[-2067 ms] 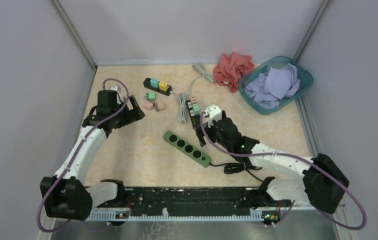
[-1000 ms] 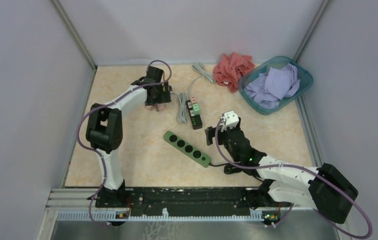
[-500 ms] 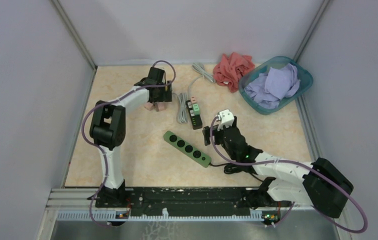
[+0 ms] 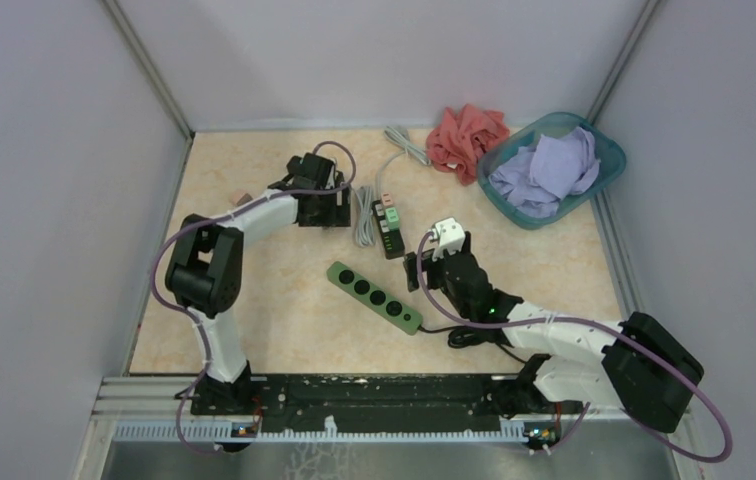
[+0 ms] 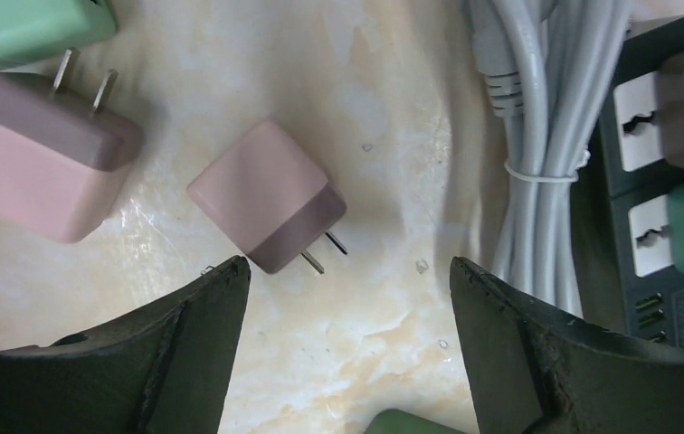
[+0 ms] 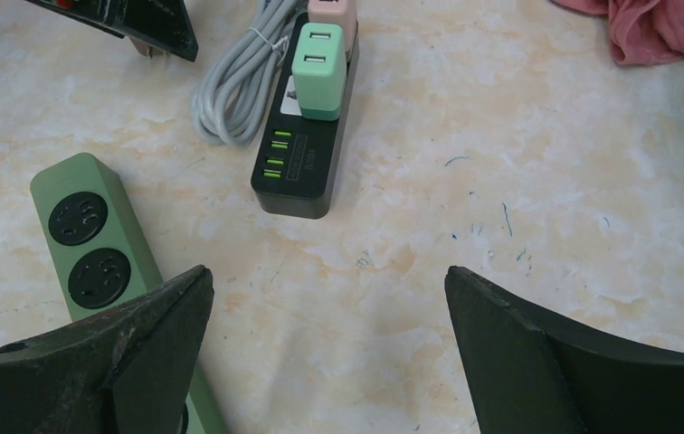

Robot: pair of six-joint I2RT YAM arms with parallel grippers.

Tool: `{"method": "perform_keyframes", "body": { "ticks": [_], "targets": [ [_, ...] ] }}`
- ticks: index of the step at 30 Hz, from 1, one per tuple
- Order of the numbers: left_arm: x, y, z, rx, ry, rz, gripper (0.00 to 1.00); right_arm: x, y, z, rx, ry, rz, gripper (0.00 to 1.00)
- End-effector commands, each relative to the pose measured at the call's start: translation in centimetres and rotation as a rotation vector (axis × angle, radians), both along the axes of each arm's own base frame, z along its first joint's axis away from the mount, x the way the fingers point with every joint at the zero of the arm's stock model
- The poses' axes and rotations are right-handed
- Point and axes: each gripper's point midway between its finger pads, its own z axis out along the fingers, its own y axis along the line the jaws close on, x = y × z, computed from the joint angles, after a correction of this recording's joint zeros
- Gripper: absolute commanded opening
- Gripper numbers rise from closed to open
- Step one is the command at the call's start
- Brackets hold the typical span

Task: Insert the plug
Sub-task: Pick up the plug from the center of the board.

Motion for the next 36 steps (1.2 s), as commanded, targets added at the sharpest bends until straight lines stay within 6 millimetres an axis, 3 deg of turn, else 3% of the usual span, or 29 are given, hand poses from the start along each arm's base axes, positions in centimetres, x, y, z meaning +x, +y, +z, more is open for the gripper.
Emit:
{"method": "perform_keyframes", "body": {
  "ticks": [1, 6, 21, 28, 36],
  "targets": [
    [0.1, 0.3, 2.3, 0.002, -0.066, 0.054, 0.86, 0.7, 1.3, 3.1, 0.078, -0.052, 0.005, 0.99],
    [1.0, 2.0, 1.4, 0.079, -0.059, 0.172, 0.85, 0.7, 1.2, 2.9, 0.075, -0.050, 0.002, 0.99],
    [1.4, 2.9, -2.5, 0.108, 0.012, 0.368, 0.81, 0.7, 1.4, 2.9, 0.072, -0.046, 0.006, 0.99],
    [1.1, 4.6, -2.3, 0.176, -0.007, 0.407, 0.79, 0.7, 1.6, 2.8, 0.070, -0.041, 0.016, 0.99],
    [1.1, 4.9, -2.1, 0.197, -0.017, 0.399, 0.72, 0.7, 1.7, 2.7, 0.067, -0.036, 0.019, 0.99]
  ]
}}
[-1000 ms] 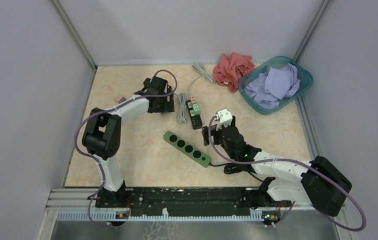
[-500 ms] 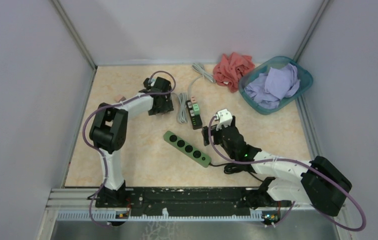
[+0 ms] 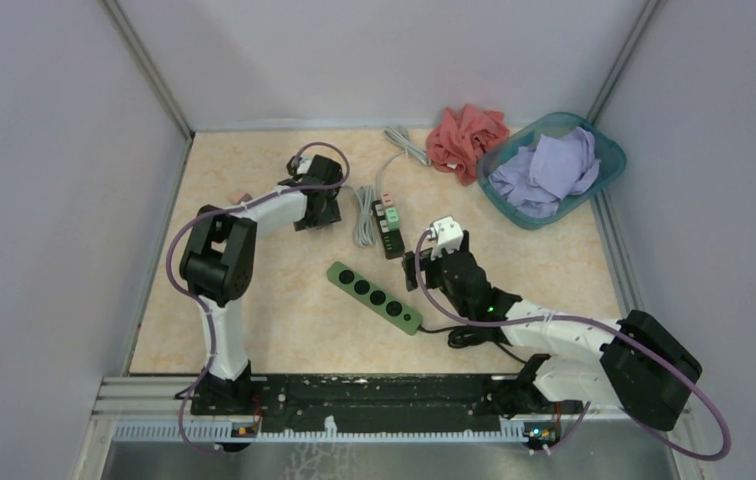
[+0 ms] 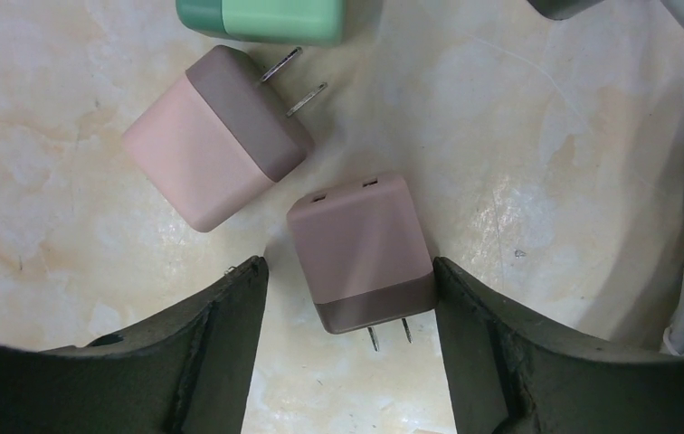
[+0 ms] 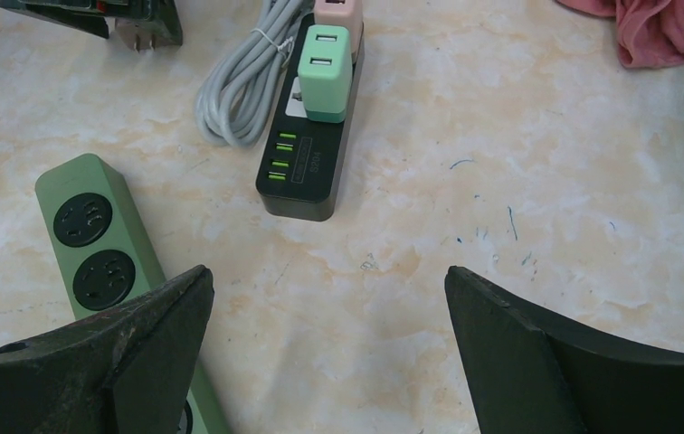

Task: Insert the plug
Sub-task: Pick up the plug from the center of the board.

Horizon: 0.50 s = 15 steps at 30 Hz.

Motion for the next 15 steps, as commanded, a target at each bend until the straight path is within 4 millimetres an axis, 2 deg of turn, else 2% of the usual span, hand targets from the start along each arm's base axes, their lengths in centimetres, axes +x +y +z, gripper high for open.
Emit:
{"method": "perform_keyframes", "body": {
  "ticks": [1, 8, 11, 15],
  "targets": [
    [-0.24, 0.80, -0.25, 0.041, 0.009, 0.010, 0.72, 0.66, 1.40, 2.62, 0.069, -0.041, 0.011, 0.99],
    [-0.05, 0.63, -0.45, 0.046, 0.006, -0.019, 0.62, 0.62, 1.50, 2.50, 0.066, -0.037, 0.016, 0.99],
    [-0.18, 0.27, -0.52, 0.031, 0.009, -0.034, 0.55, 0.63, 1.50, 2.43, 0.063, -0.036, 0.015, 0.99],
    [-0.47, 0.03, 0.41, 0.013, -0.017, -0.067, 0.45, 0.53, 1.66, 2.50, 0.058, -0.028, 0.027, 0.99]
  ]
}}
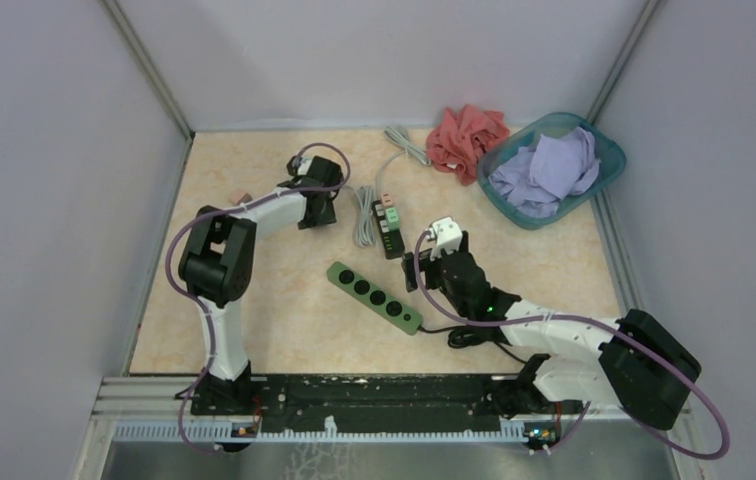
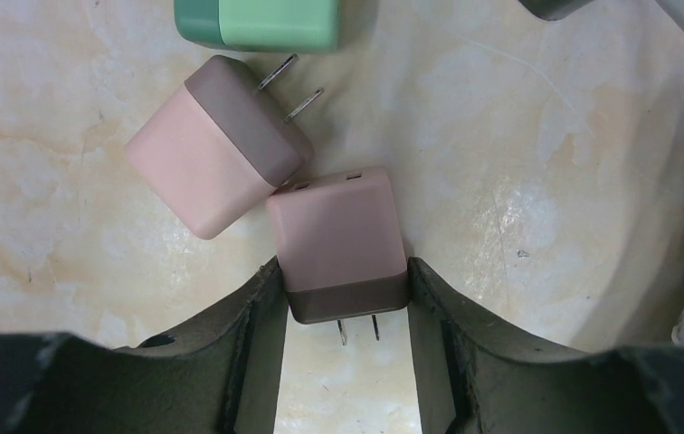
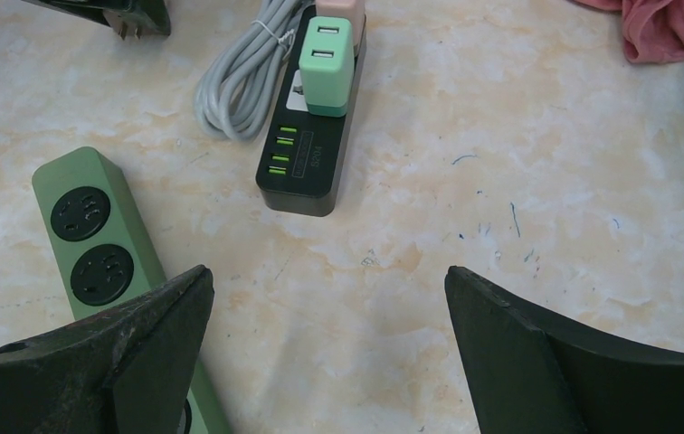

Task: Insert the plug
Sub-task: Pick up the plug from the center of the board.

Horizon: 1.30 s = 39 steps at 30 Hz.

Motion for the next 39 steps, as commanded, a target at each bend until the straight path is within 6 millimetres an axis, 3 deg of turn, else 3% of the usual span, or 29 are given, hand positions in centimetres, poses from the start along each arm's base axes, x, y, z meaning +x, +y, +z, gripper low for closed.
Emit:
{"method": "perform_keyframes", "body": {
  "ticks": [1, 11, 23, 26, 39],
  "targets": [
    [-0.7, -0.3, 0.8, -0.016, -0.021, -0.056, 0.44, 0.5, 1.7, 2.8, 0.067, -0.034, 0.029, 0.99],
    [-2.3, -3.1, 7.1, -0.118, -0.215, -0.198, 0.35, -0.2, 2.6, 5.3, 0.079, -0.019, 0.093, 0.99],
    [-8.0, -7.1, 14.5, -0.270, -0.493, -0.476, 0.32, -1.4, 1.9, 10.0, 0.078, 0.045, 0.111, 0.99],
    [-9.5, -7.8, 15.3, -0.284, -0.547, -0.542, 0.32, -1.4, 2.3, 11.0, 0.078, 0.104, 0.134, 0.99],
    [-15.9, -11.8, 18.0, -0.298, -0.768, -0.881, 0.31, -1.0, 4.7, 12.0, 0.083, 0.341, 0.217, 0.95]
  ]
}}
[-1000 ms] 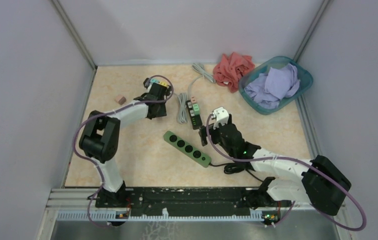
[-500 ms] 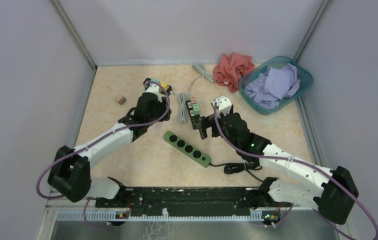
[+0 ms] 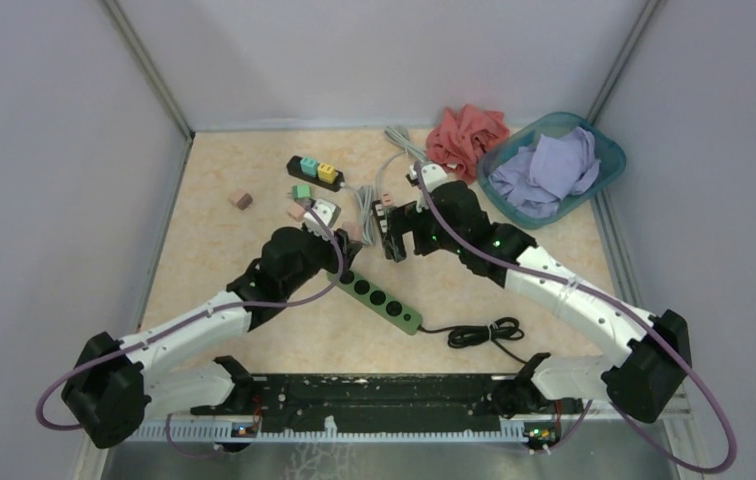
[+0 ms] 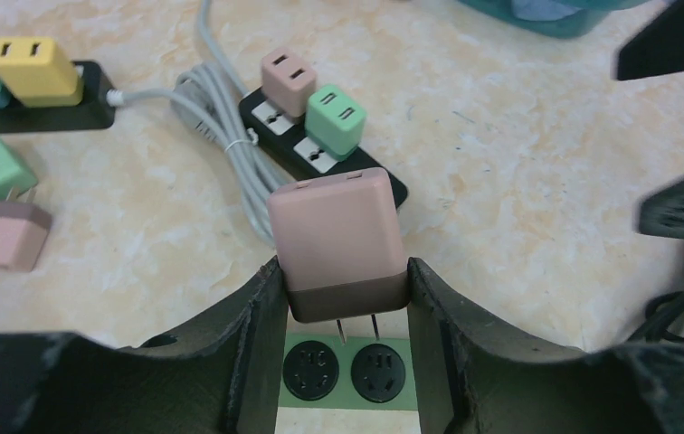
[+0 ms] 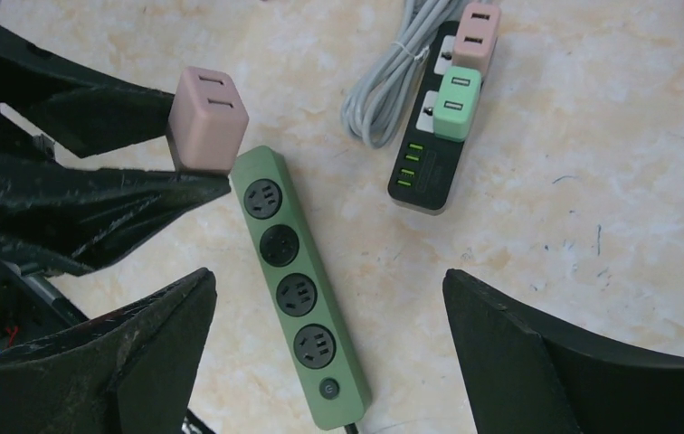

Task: Insert the plug
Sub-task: Pick up the plug from the center of the board.

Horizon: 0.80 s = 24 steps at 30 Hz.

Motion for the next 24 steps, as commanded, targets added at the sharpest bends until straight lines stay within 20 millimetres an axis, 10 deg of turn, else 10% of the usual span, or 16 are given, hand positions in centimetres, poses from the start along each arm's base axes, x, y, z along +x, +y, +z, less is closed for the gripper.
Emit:
{"method": "perform_keyframes", "body": {
  "ticks": [1, 24],
  "targets": [
    [-1.5, -2.2, 3.3, -0.032, -0.161, -0.136, 0.31, -0.1, 1.3, 1.8, 0.039, 0.069, 0.041, 0.94],
    [-5.2, -4.7, 4.2, -0.054, -0.217, -0.336, 0.31, -1.2, 7.1, 1.7, 0.124, 0.252, 0.258, 0.67]
  ]
}}
